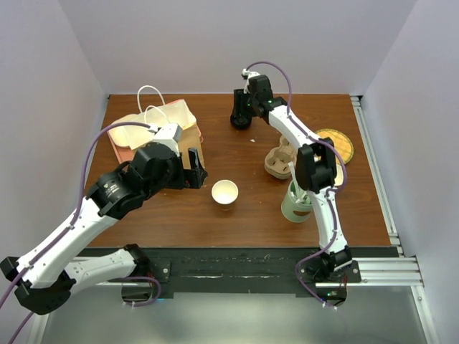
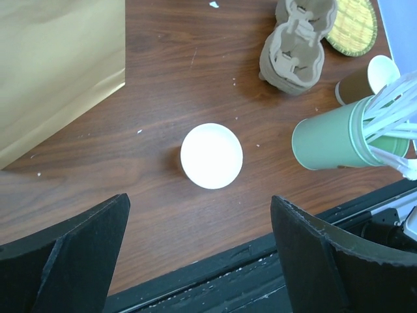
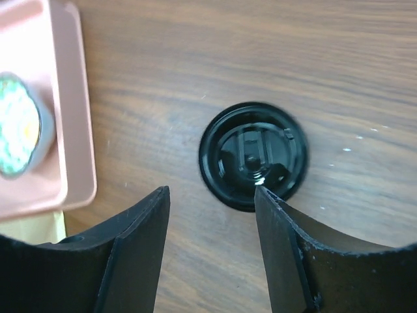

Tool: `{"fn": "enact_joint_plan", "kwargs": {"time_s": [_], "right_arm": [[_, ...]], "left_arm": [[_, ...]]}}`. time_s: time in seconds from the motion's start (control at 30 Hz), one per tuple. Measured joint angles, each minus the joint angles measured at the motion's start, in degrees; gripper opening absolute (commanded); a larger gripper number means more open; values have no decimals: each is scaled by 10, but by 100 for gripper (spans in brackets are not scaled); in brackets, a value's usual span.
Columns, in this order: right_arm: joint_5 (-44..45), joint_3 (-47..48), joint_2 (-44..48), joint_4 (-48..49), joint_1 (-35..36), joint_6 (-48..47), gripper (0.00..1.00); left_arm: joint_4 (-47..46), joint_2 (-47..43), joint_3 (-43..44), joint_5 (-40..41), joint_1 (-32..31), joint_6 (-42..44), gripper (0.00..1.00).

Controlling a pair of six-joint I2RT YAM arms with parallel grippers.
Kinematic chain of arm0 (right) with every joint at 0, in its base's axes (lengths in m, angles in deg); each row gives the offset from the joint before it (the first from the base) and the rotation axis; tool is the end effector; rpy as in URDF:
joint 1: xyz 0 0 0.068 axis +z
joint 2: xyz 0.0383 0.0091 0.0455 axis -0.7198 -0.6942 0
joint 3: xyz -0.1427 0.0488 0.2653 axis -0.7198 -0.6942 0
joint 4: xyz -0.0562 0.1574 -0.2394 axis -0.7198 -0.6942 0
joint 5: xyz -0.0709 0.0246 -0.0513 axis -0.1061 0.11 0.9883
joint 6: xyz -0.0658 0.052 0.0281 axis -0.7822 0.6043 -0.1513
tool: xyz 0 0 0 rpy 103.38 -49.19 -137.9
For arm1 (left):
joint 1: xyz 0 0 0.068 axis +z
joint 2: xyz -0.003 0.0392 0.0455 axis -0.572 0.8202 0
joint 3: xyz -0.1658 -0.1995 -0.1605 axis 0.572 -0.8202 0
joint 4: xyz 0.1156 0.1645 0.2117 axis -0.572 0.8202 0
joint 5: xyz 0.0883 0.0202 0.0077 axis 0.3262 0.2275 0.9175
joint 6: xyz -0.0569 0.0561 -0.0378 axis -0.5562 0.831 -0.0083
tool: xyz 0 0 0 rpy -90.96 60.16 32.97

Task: Pack the takeout coffee

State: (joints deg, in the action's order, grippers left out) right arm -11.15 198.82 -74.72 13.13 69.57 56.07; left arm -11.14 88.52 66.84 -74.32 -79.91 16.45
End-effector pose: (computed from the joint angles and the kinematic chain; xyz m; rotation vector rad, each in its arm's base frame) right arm 0.5950 0.2634 0.2357 -0.1973 2.1871 0.4358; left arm 0.1773 -0.1497 0.4024 0.0088 2.1952 -0.5527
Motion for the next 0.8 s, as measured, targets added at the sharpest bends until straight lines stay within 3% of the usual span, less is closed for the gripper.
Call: {"fn": "enact_joint_plan", "kwargs": {"time_s": [0.3, 0.8], "right_arm": [[-26, 31, -31, 5, 22, -76, 59], [-10, 33, -71, 0, 23, -112, 58]], "left_arm": [[29, -40, 2, 10, 0, 3, 94], [41, -40, 8, 23, 0, 30, 94]]}}
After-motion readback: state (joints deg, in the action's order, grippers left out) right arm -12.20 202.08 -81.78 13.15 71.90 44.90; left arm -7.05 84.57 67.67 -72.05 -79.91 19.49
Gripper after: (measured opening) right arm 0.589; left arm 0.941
